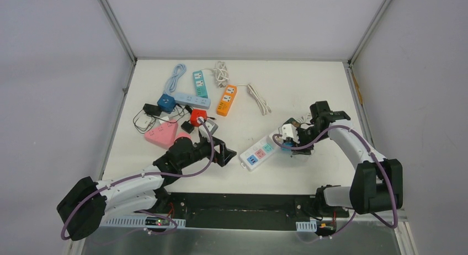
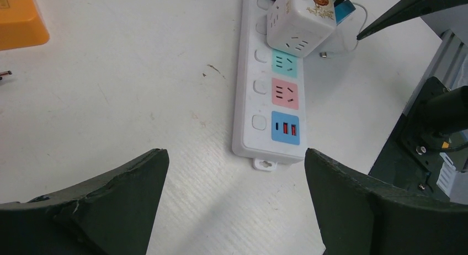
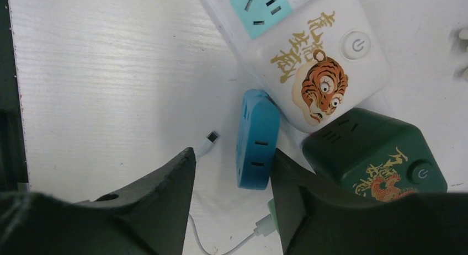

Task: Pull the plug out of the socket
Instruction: Remove the plug from the socket.

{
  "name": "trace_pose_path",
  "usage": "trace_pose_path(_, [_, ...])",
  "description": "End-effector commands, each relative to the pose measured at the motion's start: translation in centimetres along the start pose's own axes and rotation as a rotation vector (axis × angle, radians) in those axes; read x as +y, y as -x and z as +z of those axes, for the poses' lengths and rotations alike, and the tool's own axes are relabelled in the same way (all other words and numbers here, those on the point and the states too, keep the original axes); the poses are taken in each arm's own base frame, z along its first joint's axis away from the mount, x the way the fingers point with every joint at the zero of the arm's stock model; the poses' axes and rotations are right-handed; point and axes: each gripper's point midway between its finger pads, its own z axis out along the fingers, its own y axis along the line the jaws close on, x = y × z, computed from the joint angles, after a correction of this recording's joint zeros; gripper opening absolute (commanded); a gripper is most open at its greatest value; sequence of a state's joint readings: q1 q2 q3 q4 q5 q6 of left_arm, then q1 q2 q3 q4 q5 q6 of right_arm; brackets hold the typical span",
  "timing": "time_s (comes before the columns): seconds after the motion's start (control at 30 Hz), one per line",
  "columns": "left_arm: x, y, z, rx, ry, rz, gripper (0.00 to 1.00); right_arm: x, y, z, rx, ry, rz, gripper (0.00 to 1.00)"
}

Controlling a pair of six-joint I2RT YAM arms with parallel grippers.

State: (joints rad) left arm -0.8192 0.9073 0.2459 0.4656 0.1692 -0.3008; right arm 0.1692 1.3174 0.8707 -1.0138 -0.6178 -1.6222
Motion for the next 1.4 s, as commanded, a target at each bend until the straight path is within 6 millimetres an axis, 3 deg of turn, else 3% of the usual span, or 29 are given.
trace_pose_path(0.0, [-1.8, 1.1, 0.2, -0.053, -0.086, -0.011, 0.97, 0.1, 0.6, -0.3, -0.004, -0.038, 0.067, 0.50])
trace_pose_path(0.2, [-2.8, 1.7, 0.6, -0.093, -0.152, 0.000, 0.96, -0.3, 0.3, 0.2, -0.001, -0.107, 0.143, 0.46])
trace_pose_path(0.43, [-4.2, 1.8, 2.0, -0.154, -0.249, 0.136, 0.95, -0.1, 0.1, 1.0, -0.014, -0.109, 0.185, 0.42])
trace_pose_path(0.63, [-4.3, 1.2, 4.9, -0.140, -0.243, 0.227, 0.94, -0.7, 0.0, 1.2, -0.017, -0.128, 0.221, 0.40])
trace_pose_path(0.97, [-4.0, 0.5, 11.3, -0.202, -0.166, 0.213, 0.95, -0.7, 0.0, 1.5, -0.026, -0.117, 0.248, 0.29])
trace_pose_path(1.17, [-5.4, -0.1, 13.6, -0.230, -0.212, 0.319, 0.95, -0.6, 0.1, 1.6, -0.033, -0.098, 0.264, 0.24])
trace_pose_path(1.37, [-6.8, -0.4, 14.6, -0.254, -0.247, 0.398, 0.95, -0.6, 0.1, 1.7, -0.038, -0.088, 0.280, 0.21])
